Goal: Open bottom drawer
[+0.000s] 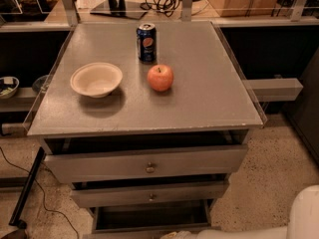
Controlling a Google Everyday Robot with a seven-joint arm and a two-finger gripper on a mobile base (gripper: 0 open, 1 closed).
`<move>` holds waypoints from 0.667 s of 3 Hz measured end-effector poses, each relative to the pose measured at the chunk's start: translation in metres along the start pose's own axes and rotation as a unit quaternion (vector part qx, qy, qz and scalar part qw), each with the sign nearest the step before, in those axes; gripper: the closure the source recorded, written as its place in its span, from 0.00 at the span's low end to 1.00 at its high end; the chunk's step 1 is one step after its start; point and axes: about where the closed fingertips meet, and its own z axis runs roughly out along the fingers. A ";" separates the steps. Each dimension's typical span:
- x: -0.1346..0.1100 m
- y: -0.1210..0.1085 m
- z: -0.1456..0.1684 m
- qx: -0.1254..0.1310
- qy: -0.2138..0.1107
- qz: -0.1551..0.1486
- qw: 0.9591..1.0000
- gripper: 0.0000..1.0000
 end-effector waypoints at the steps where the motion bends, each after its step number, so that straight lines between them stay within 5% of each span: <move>1: 0.000 0.000 0.000 0.000 0.000 0.000 1.000 0.75; 2: 0.000 0.000 0.000 0.000 0.000 0.000 1.000 0.52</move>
Offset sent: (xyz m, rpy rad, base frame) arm 0.0000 0.0000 0.0000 0.0000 0.0000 0.0000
